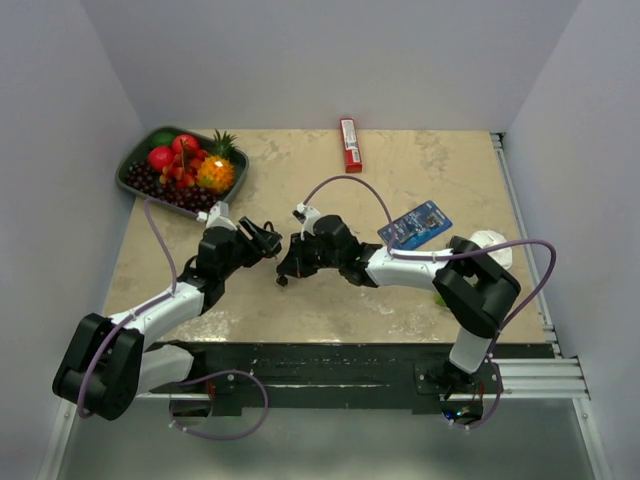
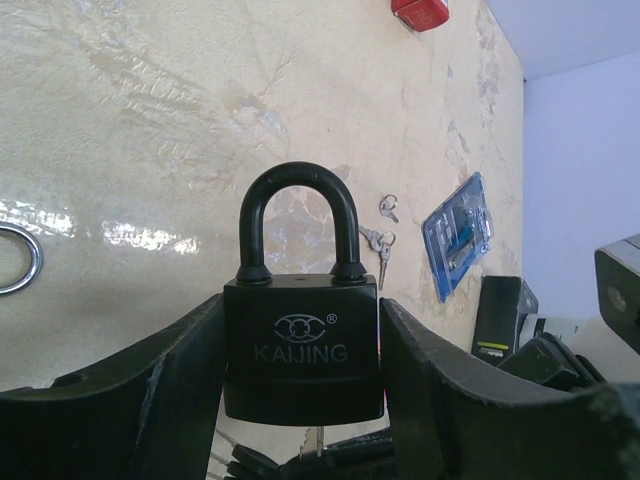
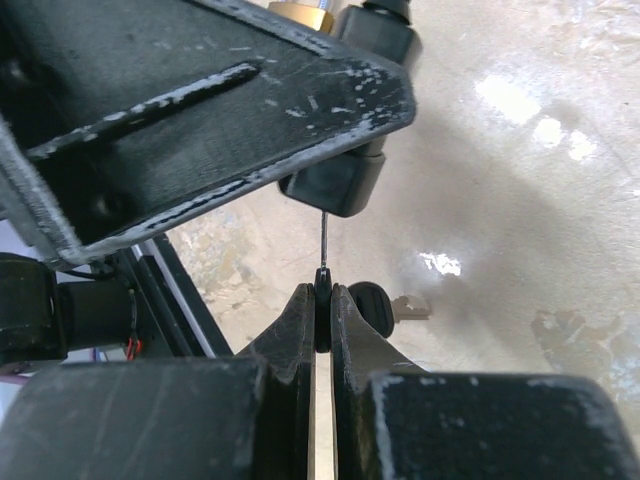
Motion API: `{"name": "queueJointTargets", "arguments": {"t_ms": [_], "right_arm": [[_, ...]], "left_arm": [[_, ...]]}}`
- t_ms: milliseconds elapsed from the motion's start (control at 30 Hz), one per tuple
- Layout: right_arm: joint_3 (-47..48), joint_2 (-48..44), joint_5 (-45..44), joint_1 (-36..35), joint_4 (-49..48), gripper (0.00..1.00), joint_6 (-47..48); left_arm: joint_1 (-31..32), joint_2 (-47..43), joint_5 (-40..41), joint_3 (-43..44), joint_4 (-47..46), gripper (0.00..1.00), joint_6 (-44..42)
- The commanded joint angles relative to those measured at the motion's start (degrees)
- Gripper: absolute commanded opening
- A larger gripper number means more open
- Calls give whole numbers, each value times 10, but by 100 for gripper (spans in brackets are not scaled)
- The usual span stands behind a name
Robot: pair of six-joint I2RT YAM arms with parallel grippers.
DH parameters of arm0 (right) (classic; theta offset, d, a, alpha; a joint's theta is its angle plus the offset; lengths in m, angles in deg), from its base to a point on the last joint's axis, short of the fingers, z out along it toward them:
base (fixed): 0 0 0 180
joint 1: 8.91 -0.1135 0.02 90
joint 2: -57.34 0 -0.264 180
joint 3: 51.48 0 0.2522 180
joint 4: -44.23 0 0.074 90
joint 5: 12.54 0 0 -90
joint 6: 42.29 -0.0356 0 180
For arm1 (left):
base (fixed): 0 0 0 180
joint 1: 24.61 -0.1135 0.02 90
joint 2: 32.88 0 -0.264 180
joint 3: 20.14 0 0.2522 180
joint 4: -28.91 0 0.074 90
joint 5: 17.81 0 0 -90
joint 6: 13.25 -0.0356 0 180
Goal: Unlock with the key
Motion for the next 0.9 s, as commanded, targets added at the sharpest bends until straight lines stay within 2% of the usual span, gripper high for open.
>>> {"name": "queueJointTargets", "arguments": {"t_ms": [0, 533, 867], "right_arm": [[13, -6, -20, 10, -33, 0, -7], [13, 17, -4, 41, -90, 0, -52], [32, 23, -34, 45, -90, 0, -47]], "left_arm": [[5, -14, -2, 8, -64, 0, 5], [9, -21, -1, 7, -66, 0, 8], [21, -20, 5, 13, -65, 0, 14]]}}
